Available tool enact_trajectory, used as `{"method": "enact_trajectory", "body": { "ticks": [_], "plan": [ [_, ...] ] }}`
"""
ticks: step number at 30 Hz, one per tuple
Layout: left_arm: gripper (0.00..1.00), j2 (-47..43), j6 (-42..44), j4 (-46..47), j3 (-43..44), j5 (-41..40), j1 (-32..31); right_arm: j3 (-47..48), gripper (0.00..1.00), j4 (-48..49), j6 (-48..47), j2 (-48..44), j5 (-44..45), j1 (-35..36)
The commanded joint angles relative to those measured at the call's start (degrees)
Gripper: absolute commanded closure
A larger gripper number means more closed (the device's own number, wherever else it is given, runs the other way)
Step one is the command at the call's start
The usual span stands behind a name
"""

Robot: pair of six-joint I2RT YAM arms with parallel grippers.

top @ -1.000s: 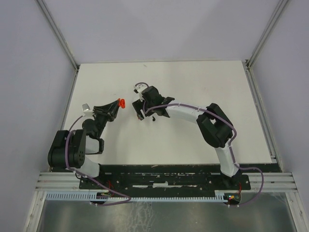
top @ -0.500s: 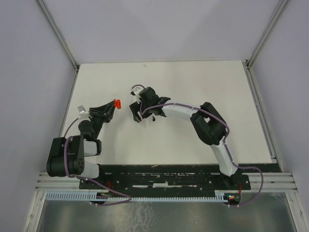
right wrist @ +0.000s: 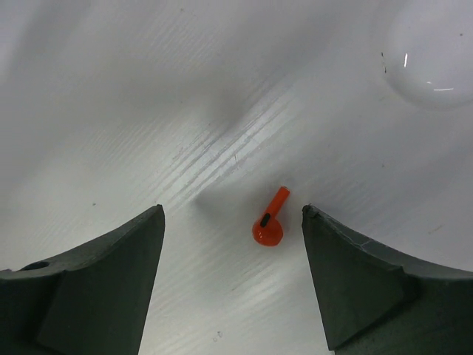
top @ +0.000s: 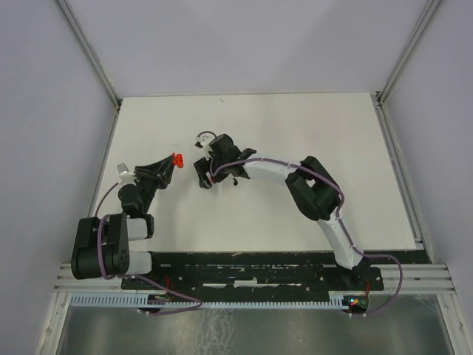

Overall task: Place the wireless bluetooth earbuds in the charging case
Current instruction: Pick up the earbud from the center of the board.

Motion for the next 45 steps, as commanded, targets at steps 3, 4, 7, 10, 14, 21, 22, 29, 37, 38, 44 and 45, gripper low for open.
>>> {"method": "enact_trajectory", "body": {
  "ticks": [3, 4, 7, 10, 14, 21, 22, 29, 37, 38, 44, 45],
  "plan": [
    [0.97, -0.1, 1.4, 2.2, -0.4, 1.2, 0.4, 4.4, 0.17, 0.6, 0.5, 1.7, -2.7, 1.0],
    [0.97, 0.0, 1.4, 2.2, -0.4, 1.3, 0.4, 4.6, 0.17, 0.5, 0.4, 1.9, -3.0, 1.2],
    [0.97, 0.0, 1.4, 2.2, -0.4, 1.3, 0.5, 4.6, 0.18, 0.4, 0.0, 1.8, -3.7, 1.7],
    [0.97, 0.1, 1.6, 2.2, -0.4, 1.4, 0.5, 3.5, 0.18, 0.6, -0.6, 1.1, -4.6, 2.1],
    [0.97, 0.5, 1.8, 2.2, -0.5, 1.3, 0.6, 0.3, 0.19, 1.7, -1.3, -0.5, -5.7, 2.4],
    [0.97, 0.9, 2.1, 2.5, -0.5, 1.4, 0.6, -4.1, 0.19, 2.1, -2.6, -3.1, -5.8, 2.4],
    [0.97, 0.9, 2.2, 2.5, -0.5, 1.4, 0.6, -4.5, 0.19, 2.1, -2.8, -3.5, -5.8, 2.4],
    [0.97, 1.0, 2.5, 2.3, -0.5, 1.4, 0.6, -6.4, 0.20, 1.2, -4.1, -5.3, -6.0, 2.4],
    [0.97, 1.0, 2.6, 2.2, -0.6, 1.4, 0.6, -10.1, 0.21, 1.1, -4.1, -8.0, -5.4, 2.4],
    [0.97, 1.0, 2.6, 2.2, -0.5, 1.5, 0.6, -11.2, 0.21, 1.6, -3.9, -9.0, -4.4, 2.4],
    [0.97, 1.0, 2.7, 2.2, -0.5, 1.5, 0.6, -14.6, 0.20, 3.7, -3.5, -13.4, 0.1, 2.4],
    [0.97, 1.0, 2.6, 2.2, -0.6, 1.6, 0.7, -14.1, 0.19, 3.3, -3.6, -13.3, 0.1, 2.4]
  ]
}}
